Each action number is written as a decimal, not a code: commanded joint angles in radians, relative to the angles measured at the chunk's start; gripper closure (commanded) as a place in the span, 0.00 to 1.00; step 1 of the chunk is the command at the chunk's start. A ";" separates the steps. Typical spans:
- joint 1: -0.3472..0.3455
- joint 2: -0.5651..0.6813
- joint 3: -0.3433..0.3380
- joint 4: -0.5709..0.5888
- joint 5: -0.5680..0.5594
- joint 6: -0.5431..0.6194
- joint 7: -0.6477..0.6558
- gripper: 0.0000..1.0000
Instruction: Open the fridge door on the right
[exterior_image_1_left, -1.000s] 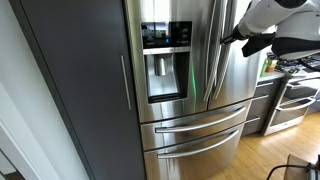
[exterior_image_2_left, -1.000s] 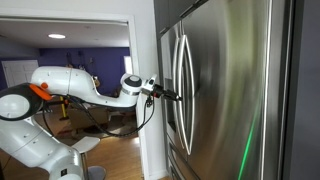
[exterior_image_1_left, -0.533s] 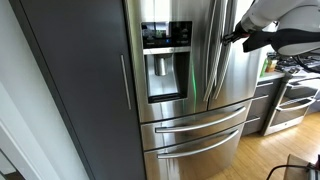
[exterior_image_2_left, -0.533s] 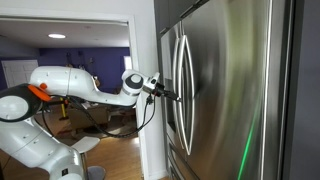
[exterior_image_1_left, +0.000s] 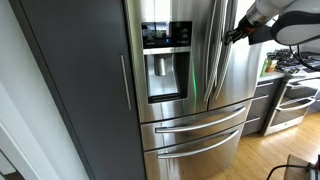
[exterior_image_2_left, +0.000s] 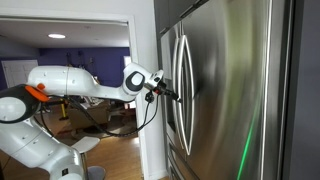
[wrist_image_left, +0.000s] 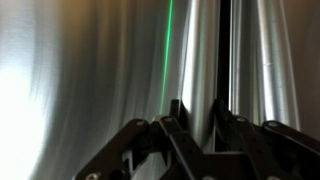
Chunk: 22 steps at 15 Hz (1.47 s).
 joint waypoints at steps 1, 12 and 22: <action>-0.023 -0.075 0.000 -0.080 0.145 -0.047 -0.190 0.88; -0.183 -0.255 0.014 -0.211 0.172 -0.191 -0.398 0.45; -0.071 -0.166 -0.052 -0.166 0.338 -0.026 -0.521 0.00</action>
